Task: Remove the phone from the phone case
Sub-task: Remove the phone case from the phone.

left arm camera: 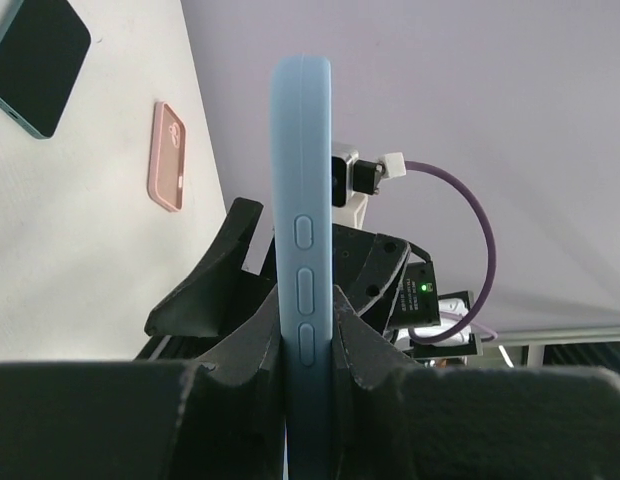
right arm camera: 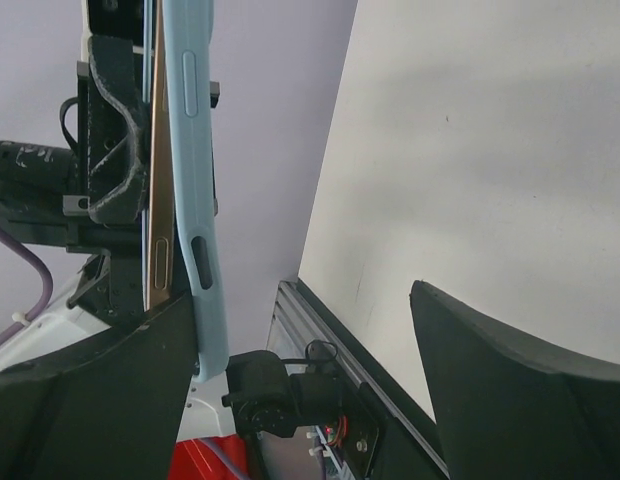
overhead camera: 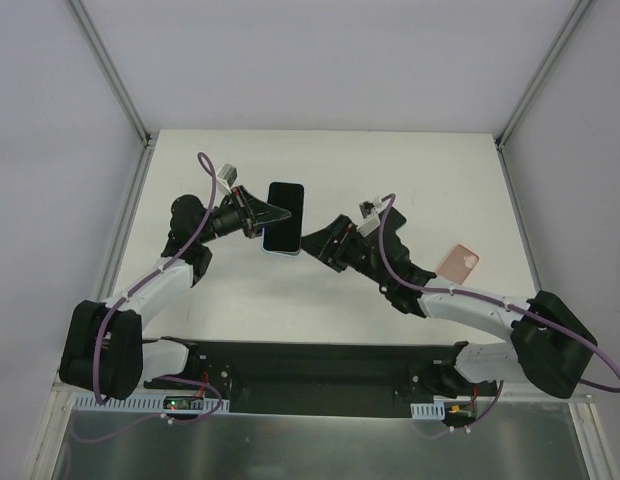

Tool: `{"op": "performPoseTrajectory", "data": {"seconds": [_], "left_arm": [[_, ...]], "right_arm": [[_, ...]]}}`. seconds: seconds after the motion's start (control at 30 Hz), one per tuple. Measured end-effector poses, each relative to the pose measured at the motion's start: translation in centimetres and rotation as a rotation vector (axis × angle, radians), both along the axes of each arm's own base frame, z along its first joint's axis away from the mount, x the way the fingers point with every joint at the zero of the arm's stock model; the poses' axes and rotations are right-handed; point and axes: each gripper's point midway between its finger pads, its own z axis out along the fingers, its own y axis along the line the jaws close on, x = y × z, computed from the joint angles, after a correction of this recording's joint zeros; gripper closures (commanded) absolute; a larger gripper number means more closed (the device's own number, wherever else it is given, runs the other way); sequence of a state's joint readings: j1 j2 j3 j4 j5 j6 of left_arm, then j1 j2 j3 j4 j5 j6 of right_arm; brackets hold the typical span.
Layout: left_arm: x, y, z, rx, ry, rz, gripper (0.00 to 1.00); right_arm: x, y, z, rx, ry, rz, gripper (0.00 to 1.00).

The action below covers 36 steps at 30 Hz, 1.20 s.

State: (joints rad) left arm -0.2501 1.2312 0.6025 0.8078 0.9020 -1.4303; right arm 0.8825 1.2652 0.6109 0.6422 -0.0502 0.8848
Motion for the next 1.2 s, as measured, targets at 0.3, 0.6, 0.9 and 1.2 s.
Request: {"op": "performPoseTrajectory", "data": {"seconds": [0.3, 0.6, 0.9, 1.2], "left_arm": [[1.5, 0.7, -1.0, -0.011, 0.019, 0.117, 1.00], [4.1, 1.9, -1.8, -0.018, 0.062, 0.238, 1.00], [3.8, 1.4, -1.8, 0.043, 0.036, 0.191, 1.00], [2.7, 1.3, -0.4, 0.077, -0.070, 0.149, 1.00]], "right_arm": [[3.4, 2.3, -0.7, 0.174, 0.072, 0.022, 0.28], [6.0, 5.0, 0.1, 0.344, 0.142, 0.123, 0.38], [5.4, 5.1, 0.4, 0.343, 0.126, 0.169, 0.45], [4.3, 6.2, 2.9, 0.327, 0.092, 0.362, 0.64]]}}
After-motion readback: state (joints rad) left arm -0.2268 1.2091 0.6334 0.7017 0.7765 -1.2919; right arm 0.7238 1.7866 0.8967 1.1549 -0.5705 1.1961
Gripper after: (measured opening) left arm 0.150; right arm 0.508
